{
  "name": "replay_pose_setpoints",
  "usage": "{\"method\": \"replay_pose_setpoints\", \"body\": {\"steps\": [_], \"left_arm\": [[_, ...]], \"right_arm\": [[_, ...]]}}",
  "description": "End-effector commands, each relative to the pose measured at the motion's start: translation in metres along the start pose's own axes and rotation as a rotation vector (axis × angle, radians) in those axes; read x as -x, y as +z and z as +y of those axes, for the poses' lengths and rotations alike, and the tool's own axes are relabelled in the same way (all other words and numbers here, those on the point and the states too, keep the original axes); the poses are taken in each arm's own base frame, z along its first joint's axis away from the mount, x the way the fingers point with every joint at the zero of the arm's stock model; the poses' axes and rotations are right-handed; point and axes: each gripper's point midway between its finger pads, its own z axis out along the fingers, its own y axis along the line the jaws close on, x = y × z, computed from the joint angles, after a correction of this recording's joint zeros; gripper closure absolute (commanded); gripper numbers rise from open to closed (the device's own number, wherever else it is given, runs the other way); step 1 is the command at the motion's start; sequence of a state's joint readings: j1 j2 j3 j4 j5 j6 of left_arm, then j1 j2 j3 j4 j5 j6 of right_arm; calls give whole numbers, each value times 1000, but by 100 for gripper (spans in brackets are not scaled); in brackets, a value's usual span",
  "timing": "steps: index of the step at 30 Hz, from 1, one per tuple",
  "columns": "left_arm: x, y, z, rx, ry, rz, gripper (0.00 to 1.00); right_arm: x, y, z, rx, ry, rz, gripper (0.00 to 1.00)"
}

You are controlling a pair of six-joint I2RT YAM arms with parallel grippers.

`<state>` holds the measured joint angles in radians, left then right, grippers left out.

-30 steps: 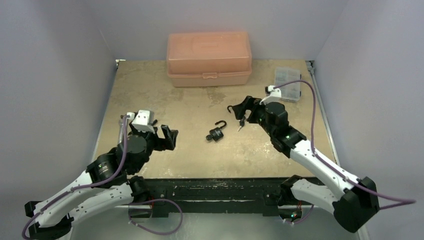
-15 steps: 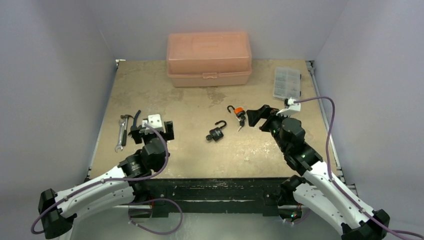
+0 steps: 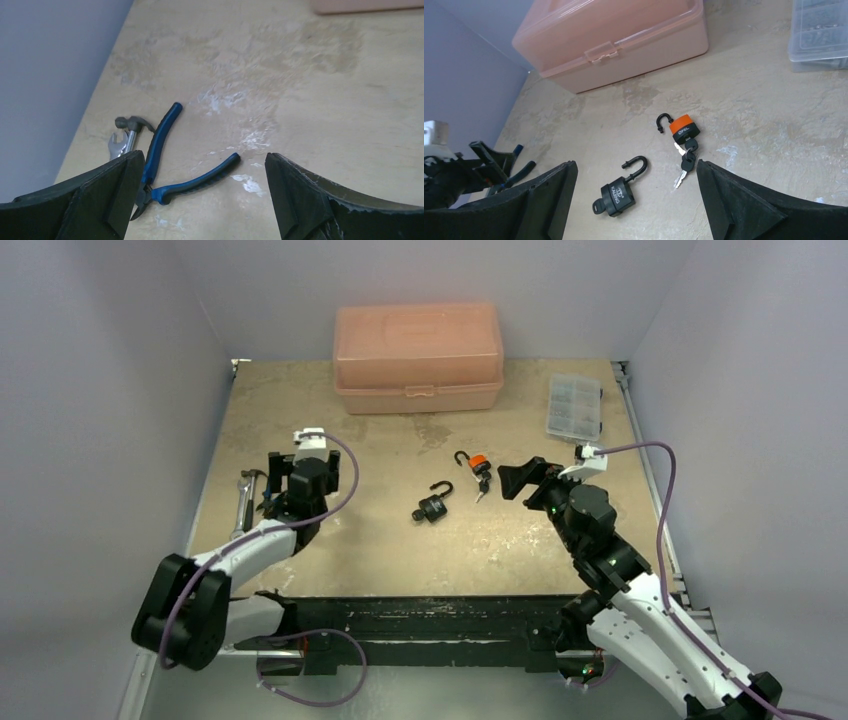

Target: Unlock with the key

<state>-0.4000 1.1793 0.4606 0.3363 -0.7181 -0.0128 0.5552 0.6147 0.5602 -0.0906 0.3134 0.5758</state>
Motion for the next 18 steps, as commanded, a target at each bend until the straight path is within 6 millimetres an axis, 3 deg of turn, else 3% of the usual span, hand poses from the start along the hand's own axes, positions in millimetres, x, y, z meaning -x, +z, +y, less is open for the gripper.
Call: {"method": "replay_pose_setpoints", "body": {"steps": [1, 5, 10, 15, 18], "left_arm": [[14, 31, -11, -111, -155, -53, 1], [2, 47, -10, -127, -145, -85, 1], [-14, 46, -7, -129, -122, -178, 1], [-13, 56, -16, -156, -102, -167, 1], [-20, 50, -15, -164, -100, -223, 1]], "right_arm": [[10, -4, 1, 7, 19, -41, 1], [10, -6, 3, 18, 37, -43, 1], [9, -7, 4, 27, 48, -40, 1], [6, -9, 7, 52, 67, -42, 1], [4, -7, 9, 61, 75, -32, 1]]}}
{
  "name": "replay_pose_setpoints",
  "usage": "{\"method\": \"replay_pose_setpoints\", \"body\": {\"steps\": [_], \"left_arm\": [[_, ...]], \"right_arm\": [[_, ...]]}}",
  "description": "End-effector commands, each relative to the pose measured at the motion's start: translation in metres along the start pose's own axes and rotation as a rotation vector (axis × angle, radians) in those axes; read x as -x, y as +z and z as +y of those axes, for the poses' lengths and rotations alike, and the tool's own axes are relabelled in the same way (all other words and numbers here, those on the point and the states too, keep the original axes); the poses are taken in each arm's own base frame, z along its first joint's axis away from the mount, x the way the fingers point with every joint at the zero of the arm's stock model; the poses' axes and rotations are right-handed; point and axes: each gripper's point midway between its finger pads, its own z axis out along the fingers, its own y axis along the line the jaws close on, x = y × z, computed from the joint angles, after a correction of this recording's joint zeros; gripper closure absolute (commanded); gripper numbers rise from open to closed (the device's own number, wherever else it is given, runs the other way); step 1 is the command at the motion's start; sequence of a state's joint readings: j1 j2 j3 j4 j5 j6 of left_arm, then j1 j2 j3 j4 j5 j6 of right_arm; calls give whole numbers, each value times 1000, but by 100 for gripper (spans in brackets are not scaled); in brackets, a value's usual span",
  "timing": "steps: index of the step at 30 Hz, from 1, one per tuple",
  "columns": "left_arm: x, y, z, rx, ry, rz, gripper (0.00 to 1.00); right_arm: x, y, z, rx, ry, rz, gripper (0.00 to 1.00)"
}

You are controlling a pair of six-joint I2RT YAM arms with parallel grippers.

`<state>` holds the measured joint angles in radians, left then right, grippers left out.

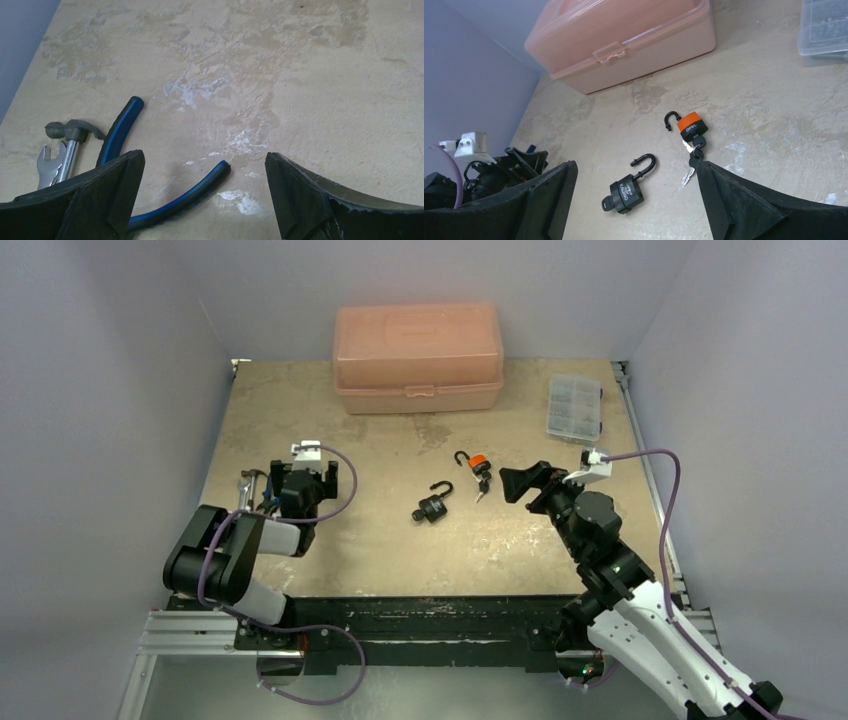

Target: Unlock with the key

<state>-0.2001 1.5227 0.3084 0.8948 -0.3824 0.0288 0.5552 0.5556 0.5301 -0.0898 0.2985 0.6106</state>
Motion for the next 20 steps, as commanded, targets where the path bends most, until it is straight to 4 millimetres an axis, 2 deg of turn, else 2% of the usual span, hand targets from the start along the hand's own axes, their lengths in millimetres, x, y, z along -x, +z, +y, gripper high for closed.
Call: {"method": "replay_pose_setpoints", "body": {"steps": [1, 3, 6, 14, 20], "left_arm": [[38, -1, 9, 29, -71, -238, 1], [28, 4, 13, 33, -101, -213, 1], [26, 8, 12, 24, -103, -197, 1], [27, 9, 17, 47, -114, -202, 1], [27, 9, 16, 46, -113, -201, 1]], "right_arm": [[3, 1, 8, 34, 31, -10, 1], [3, 2, 9, 32, 30, -3, 1], [4, 2, 11, 37, 39, -6, 1], [-2, 2, 12, 55, 67, 1, 1], [8, 1, 11, 35, 92, -32, 1]]}}
